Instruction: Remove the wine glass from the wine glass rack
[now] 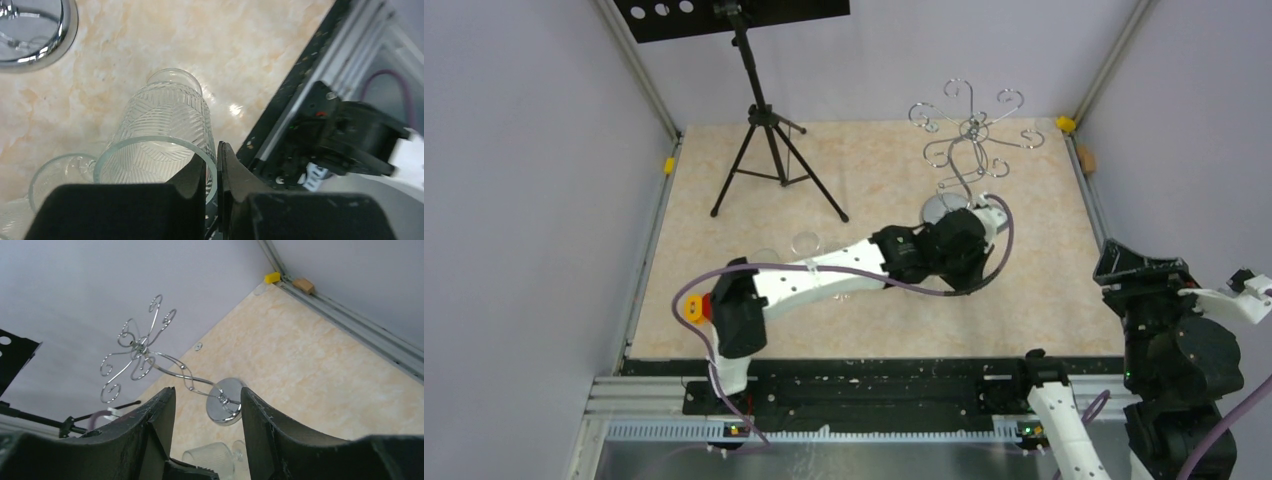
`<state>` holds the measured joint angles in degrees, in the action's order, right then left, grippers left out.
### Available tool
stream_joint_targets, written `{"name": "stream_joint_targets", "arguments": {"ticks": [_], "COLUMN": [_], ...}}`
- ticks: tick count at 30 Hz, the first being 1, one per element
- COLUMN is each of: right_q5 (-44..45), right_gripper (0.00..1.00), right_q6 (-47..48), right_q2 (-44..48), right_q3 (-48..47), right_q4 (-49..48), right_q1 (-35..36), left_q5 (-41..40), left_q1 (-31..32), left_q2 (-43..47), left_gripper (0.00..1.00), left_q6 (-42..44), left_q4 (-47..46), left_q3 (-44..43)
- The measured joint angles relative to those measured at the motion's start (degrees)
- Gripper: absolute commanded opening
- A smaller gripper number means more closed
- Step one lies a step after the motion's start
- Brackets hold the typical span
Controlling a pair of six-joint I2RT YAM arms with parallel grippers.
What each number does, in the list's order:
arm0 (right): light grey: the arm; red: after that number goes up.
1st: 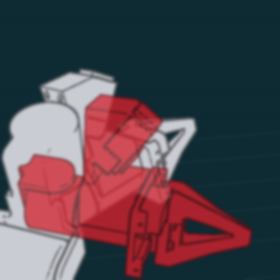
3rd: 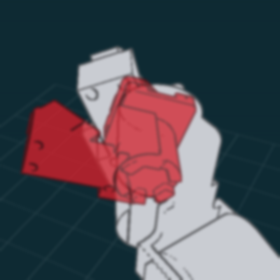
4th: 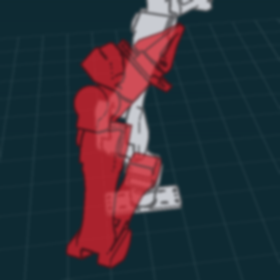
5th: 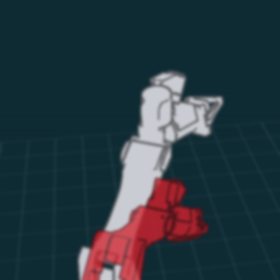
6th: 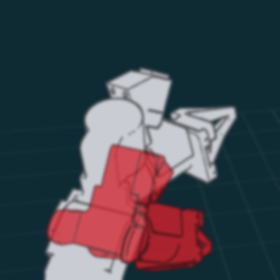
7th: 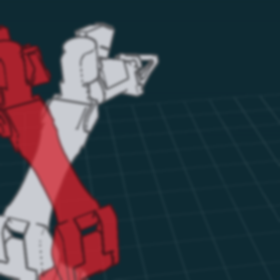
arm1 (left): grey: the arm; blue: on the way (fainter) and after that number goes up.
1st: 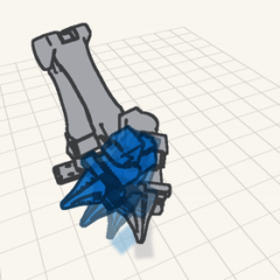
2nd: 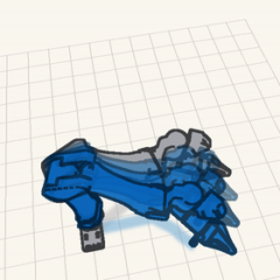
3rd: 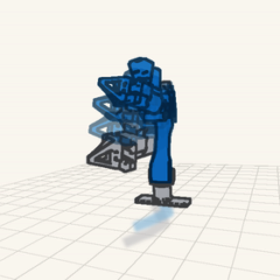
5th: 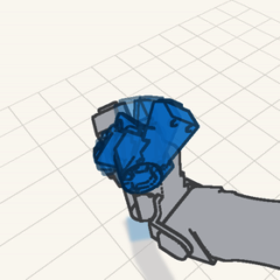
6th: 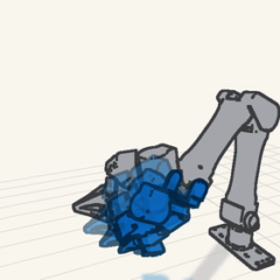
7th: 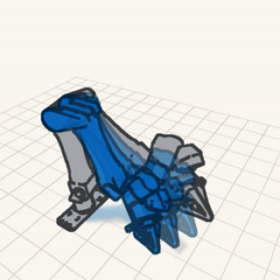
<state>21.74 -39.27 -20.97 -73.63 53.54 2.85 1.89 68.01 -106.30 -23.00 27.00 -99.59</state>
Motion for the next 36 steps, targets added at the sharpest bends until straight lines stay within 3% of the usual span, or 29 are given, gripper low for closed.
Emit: {"name": "stream_joint_targets", "arguments": {"ticks": [9, 21, 31, 36], "right_q5": [2.7, 2.6, 2.1, 2.0], "right_gripper": [0.51, 0.51, 0.51, 0.51], "right_q6": [0.7, 0.5, 0.0, -0.7], "right_q2": [0.5, 1.8, 2.0, 2.0], "right_q3": [0.0, 1.3, 2.4, 2.4], "right_q4": [2.9, 3.2, 3.2, 3.3], "right_q1": [0.0, 0.0, 0.0, 0.0], "left_q5": [-6.4, -10.3, -11.7, -12.6], "left_q1": [2.7, 3.7, 3.7, 3.7], "left_q2": [-13.5, -18.9, -21.6, -21.7], "left_gripper": [0.00, 0.00, 0.00, 0.17], "left_q6": [3.0, 4.4, 5.1, 5.2], "left_q4": [11.0, 15.8, 17.6, 18.7], "left_q3": [-9.3, -16.4, -17.5, -17.9]}}
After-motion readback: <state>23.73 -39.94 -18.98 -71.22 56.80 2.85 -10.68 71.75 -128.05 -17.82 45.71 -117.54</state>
